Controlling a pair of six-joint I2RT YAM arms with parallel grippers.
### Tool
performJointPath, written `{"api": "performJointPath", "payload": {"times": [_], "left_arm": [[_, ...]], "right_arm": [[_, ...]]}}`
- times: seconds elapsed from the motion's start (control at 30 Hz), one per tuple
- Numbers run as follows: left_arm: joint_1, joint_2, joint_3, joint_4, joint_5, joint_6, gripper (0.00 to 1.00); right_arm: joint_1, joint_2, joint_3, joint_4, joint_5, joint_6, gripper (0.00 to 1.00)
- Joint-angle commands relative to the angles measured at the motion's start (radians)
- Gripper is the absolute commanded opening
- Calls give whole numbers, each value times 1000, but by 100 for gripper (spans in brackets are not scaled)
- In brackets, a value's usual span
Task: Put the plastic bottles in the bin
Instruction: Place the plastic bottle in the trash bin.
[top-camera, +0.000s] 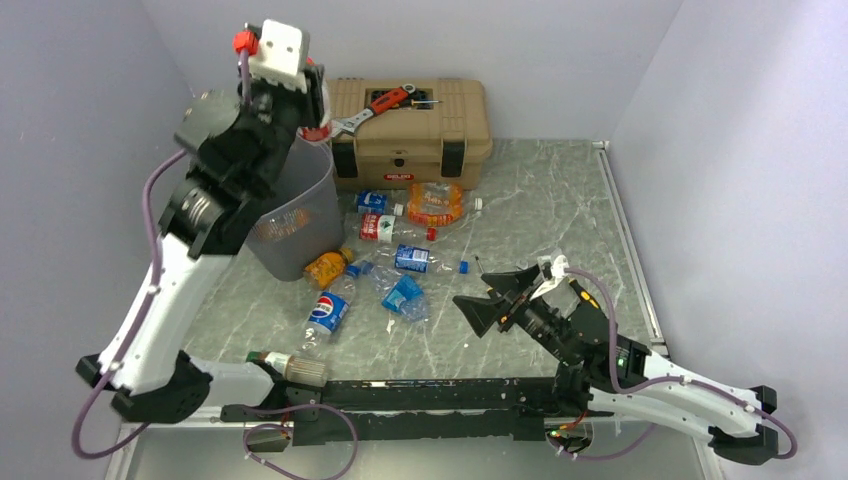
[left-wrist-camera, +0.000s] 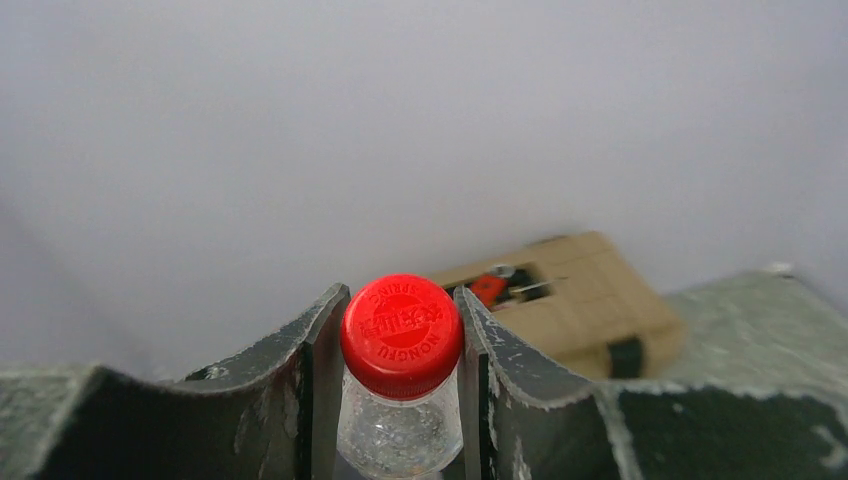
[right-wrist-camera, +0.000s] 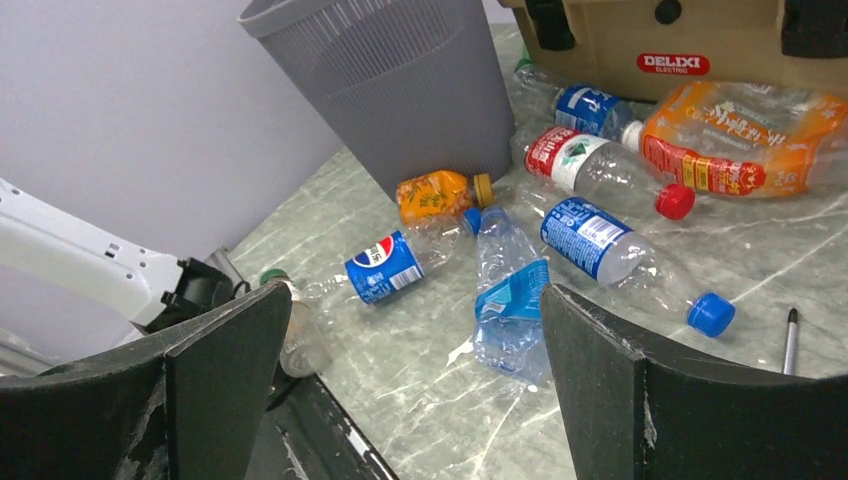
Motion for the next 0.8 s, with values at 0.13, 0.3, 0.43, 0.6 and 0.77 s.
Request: {"api": "performJointPath", "payload": {"times": [0.13, 0.3, 0.43, 0.6, 0.77], "left_arm": [[342, 130, 63, -49, -151, -187, 0], [451, 107, -34, -82, -137, -302, 0], [475, 75, -138, -66, -122, -314, 0], [483, 95, -231, -96, -64, -377, 0], [484, 100, -292, -113, -15, -426, 0]], "right_arm": [[3, 96, 23, 9, 7, 43, 100], [4, 135, 12, 6, 49, 85, 100], [3, 152, -6, 34, 108, 112, 100], [2, 178, 5, 52, 78, 90, 100], [2, 192, 24, -14, 61, 97, 100]]}}
